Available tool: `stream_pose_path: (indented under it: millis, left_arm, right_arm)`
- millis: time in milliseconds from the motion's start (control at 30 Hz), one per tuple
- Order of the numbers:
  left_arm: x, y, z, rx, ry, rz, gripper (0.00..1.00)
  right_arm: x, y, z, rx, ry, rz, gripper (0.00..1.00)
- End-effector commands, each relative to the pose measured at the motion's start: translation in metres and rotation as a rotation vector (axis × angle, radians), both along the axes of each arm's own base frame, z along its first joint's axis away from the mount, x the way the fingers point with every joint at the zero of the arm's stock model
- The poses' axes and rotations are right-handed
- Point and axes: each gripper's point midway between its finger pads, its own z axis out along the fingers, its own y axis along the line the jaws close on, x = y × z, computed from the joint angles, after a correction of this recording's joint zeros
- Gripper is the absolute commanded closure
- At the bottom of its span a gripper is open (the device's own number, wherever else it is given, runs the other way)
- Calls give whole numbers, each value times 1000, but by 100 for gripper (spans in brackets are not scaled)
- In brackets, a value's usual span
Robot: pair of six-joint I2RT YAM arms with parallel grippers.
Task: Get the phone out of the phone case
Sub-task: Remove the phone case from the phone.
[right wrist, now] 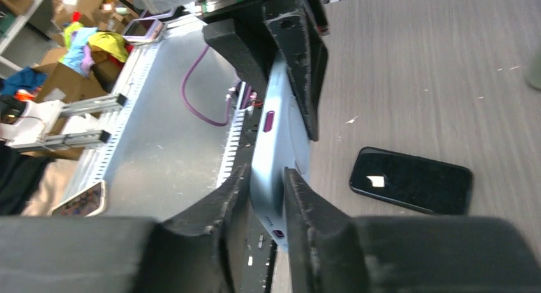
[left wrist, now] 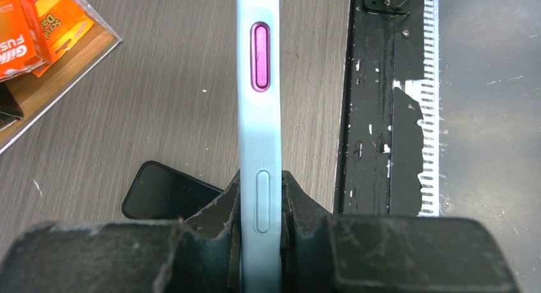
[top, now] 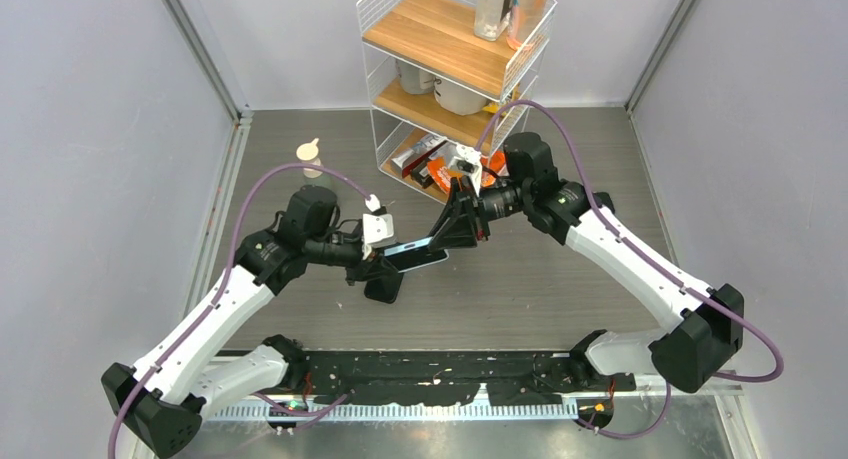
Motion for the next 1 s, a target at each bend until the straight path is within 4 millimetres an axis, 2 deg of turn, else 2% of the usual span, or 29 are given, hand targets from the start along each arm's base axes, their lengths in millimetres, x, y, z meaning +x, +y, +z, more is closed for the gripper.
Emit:
stream_pose_path:
  millis: [0,33,67,133,467,567,967]
  left_arm:
    - [5,-11,23,-81,-77,-33,100]
    - [5,-12,23,-82,-75,-36,100]
    - [5,-12,23,-82,-74,-38,100]
    - [4,-11,21,-72,-88,-46,100]
    - [14,-1,9,87,-315,-68,100]
    - [14,0,9,118,-349,-88,100]
    - [11,-4,7,161,-401,-126,100]
  right_arm:
    - [-2,4,10,41,-9,35,75]
    - [-1,5,10,43,-6,37,85]
    - [-2,5,10,46,-7,43,89]
    - [-2,6,10,45,21,50,94]
    - [-3,13,2,38,167,109,94]
    - [-4,15,-5,28,232,135,94]
    - [5,23,-21,7,308,179,94]
